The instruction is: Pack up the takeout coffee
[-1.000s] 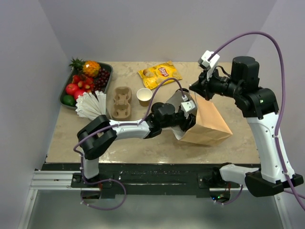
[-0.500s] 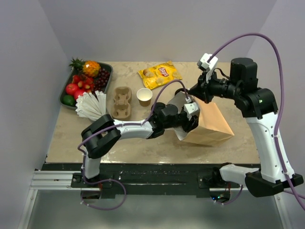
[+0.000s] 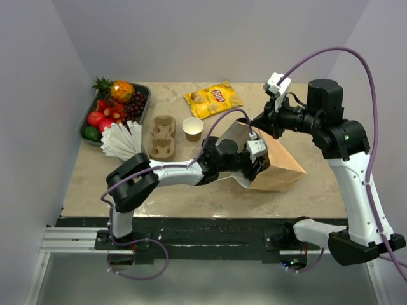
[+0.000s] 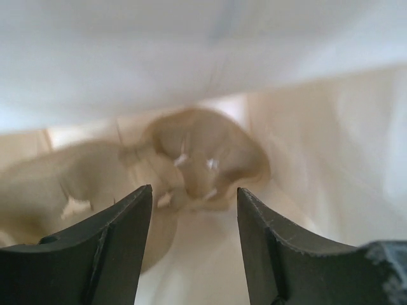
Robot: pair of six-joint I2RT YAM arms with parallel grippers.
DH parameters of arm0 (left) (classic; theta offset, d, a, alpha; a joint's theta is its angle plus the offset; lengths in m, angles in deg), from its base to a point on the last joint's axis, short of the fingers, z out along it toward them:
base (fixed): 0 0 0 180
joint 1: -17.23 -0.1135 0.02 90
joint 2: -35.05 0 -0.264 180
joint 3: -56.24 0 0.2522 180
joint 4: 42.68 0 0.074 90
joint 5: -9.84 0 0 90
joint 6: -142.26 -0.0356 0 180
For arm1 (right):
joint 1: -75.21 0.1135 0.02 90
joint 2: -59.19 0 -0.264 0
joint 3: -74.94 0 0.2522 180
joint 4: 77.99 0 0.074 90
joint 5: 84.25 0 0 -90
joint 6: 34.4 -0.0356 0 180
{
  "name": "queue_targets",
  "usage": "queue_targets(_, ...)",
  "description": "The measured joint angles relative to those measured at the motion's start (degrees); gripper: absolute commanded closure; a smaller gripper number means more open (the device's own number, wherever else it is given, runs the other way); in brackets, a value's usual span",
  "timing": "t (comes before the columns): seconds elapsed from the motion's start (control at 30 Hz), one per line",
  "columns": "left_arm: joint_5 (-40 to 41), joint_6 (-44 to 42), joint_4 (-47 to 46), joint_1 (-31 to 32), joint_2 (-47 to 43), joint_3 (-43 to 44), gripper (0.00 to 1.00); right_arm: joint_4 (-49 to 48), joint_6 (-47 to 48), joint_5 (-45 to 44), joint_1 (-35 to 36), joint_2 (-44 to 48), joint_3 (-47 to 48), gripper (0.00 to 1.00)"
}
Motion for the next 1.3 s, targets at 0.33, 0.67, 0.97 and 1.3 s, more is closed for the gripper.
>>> queue_targets(0.33, -3.82, 0.04, 0.35, 0.00, -4.02, -2.14, 0.41, 1.05, 3.17, -0.61, 0.00, 3.61, -2.40, 1.00)
queue_targets(0.67, -14.29, -3.28, 1.29, 0.00, -15.74, -5.40, 0.38, 3.74, 8.63, -2.12, 0.00, 9.51, -8.66, 1.00)
queue_targets(0.97, -17.81, -7.78, 11.93, -3.91, -23.26, 0.09, 0.37, 5.07, 12.70, -3.23, 0.02, 12.59, -10.23, 1.00)
queue_targets(1.3, -16.46, -12.28, 29.14, -15.87, -26.32, 7.34, 0.34, 5.97, 16.87, -3.02, 0.00, 12.83, -9.66, 1.00)
